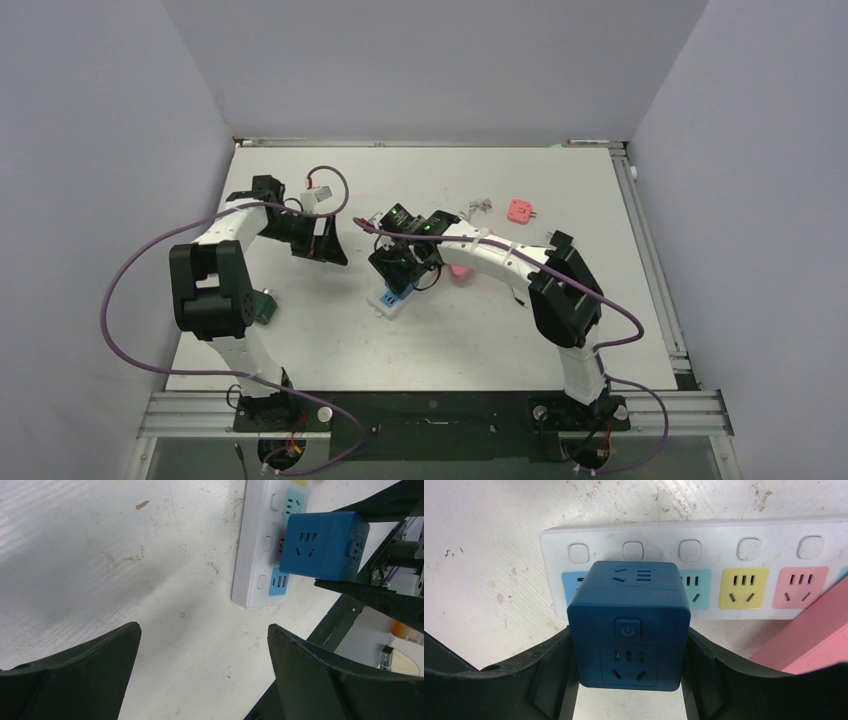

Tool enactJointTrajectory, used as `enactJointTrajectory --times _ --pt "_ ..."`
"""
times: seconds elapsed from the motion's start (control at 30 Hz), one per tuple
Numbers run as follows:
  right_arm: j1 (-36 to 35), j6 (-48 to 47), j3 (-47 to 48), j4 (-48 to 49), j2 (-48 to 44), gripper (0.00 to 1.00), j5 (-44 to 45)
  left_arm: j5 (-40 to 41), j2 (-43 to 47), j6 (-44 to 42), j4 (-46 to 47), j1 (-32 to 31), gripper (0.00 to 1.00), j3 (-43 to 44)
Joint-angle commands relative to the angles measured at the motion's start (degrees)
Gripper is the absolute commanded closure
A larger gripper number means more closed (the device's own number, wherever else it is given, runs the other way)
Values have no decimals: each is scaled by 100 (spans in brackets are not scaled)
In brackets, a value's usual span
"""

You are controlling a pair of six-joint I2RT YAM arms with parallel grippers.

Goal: Insert the plug
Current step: Insert the plug into the socket.

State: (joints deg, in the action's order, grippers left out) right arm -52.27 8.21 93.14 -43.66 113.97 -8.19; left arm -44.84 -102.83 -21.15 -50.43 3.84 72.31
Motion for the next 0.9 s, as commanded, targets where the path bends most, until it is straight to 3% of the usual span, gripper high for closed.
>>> enactJointTrajectory --times 0.0,0.57,0.87 --pt "-39 54 -362 -354 428 95 38 -21 149 23 25 56 4 240" --pt "51 59 -334 -688 1007 95 253 -12 189 -12 -120 88 4 395" --pt "35 99 195 -1027 1480 95 264 -19 195 -30 -107 109 4 345"
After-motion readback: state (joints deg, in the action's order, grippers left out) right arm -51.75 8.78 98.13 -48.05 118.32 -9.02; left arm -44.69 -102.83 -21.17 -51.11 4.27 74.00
